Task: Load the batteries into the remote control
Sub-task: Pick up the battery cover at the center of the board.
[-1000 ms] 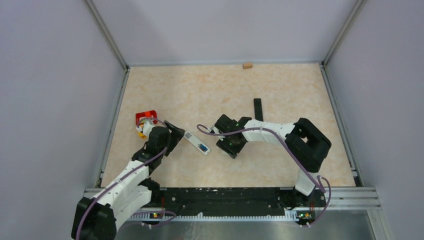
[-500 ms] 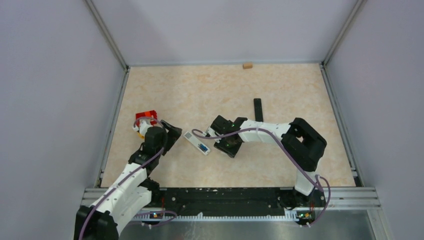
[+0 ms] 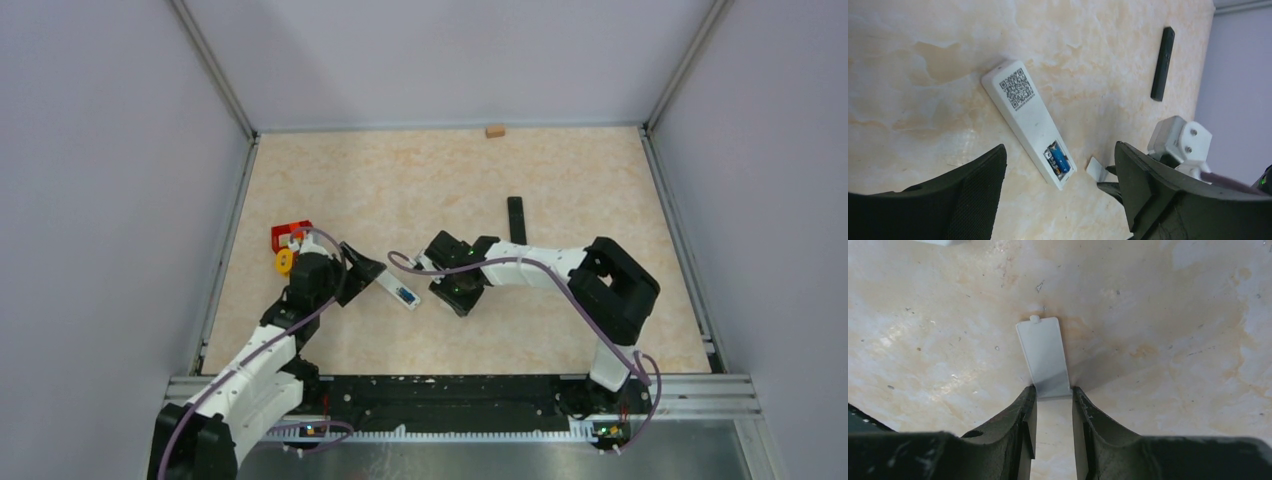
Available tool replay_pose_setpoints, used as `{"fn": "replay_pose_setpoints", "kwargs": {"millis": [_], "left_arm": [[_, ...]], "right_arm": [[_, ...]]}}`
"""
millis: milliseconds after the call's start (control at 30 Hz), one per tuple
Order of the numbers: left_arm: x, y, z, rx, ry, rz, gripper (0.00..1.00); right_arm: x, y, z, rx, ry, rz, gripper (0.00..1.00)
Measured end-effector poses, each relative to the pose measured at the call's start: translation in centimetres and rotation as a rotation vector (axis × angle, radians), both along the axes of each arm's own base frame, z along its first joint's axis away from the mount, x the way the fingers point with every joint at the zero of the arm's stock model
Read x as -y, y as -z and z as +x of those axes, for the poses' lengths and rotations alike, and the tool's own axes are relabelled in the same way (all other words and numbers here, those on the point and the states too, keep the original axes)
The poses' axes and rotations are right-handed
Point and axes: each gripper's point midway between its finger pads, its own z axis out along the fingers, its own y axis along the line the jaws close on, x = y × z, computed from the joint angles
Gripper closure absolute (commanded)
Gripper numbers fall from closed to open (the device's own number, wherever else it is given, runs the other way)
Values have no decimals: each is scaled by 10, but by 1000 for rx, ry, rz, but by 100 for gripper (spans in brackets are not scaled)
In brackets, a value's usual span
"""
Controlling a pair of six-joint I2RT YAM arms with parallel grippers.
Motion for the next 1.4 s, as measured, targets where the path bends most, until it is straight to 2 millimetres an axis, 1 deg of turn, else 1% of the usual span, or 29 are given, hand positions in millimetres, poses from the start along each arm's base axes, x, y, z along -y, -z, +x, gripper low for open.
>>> {"fn": "replay_pose_setpoints", "kwargs": {"millis": [67,200,433,600,767,933,1167,1300,1400], "left_arm": [[9,5,-3,-11,50,-23,19],[20,14,-11,-37,113,-53,20],[36,10,-14,-25,191,-99,21],[50,10,-18,-24,247,-117,22],[63,24,-25,-77,291,-114,25],[74,31,-32,-105,317,-113,27],[94,28,-29,-118,343,-149,28],[104,28,-28,-129,349,-176,33],[110,29,-27,-141,354,-187,39]], "right_arm": [[0,0,-1,-12,36,26,75],[2,-2,-3,-55,98,73,74],[3,-8,3,-101,191,140,74],[-3,-12,2,-127,217,193,74],[-12,-22,-3,-151,217,256,75],[-21,-34,-6,-165,208,325,74],[-37,-44,-7,-188,200,407,74],[-43,-48,-8,-203,199,436,74],[-45,-49,-10,-213,199,447,74]]}}
